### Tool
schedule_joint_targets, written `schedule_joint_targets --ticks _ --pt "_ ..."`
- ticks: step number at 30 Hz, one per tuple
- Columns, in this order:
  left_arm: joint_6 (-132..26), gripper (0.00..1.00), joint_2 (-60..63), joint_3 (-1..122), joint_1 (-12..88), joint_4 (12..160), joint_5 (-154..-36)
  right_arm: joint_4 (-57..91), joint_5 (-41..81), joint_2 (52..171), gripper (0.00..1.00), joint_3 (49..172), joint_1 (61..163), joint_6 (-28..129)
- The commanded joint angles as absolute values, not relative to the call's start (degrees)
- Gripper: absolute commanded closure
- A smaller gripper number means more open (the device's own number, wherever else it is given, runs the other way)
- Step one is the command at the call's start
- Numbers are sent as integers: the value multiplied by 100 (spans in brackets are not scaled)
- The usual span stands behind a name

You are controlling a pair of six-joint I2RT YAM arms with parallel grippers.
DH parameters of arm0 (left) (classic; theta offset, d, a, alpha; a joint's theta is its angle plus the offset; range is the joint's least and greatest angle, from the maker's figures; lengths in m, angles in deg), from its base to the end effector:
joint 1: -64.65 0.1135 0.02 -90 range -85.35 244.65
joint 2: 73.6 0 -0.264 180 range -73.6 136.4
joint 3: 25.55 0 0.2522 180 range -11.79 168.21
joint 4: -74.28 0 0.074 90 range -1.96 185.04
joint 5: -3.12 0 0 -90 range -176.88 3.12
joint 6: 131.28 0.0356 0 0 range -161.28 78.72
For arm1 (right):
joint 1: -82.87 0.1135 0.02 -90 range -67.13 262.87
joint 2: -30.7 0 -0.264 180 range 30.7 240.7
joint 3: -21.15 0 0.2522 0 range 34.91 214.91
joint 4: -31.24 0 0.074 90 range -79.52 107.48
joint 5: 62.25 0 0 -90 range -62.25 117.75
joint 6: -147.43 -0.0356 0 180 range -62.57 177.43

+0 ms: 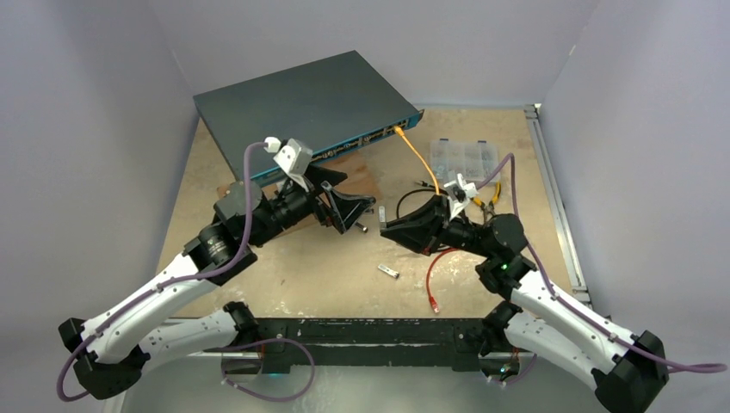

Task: Insert the plug into the switch port
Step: Pick up the plug from the center of the board.

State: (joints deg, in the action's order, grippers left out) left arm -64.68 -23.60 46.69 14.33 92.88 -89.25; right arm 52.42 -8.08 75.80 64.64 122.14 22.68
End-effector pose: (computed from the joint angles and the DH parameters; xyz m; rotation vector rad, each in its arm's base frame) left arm 0.1222 -0.1495 0.4181 0.4074 1.5504 -1.0510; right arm 0.1282 0.1318 0.3279 -0.6556 1.2941 1.4653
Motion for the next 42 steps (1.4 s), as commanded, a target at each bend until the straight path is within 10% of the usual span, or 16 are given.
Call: schedule_joint_targets --ticks 1,22,25,31,34,42 --pt "-6858 6 -2279 4660 1411 8573 -9341 6039 -1175 7488 100 6431 12130 1913" --pt "-7304 34 -1594 4617 1415 8093 -10779 6571 -1276 7506 100 6345 12096 1577" --pt "-7326 45 -1547 4613 1412 8056 -10869 6588 -1268 7516 100 6347 12093 1572" --pt "-7378 98 -1498 4622 1411 7971 -10919 6583 -1145 7465 100 6314 12081 1609" --pt "-7405 100 -1506 4626 1404 7939 -10859 6387 -967 7390 100 6325 12083 1742" --pt "-7779 100 -1704 4374 1411 7691 -10052 5606 -405 7024 62 6439 12084 2718"
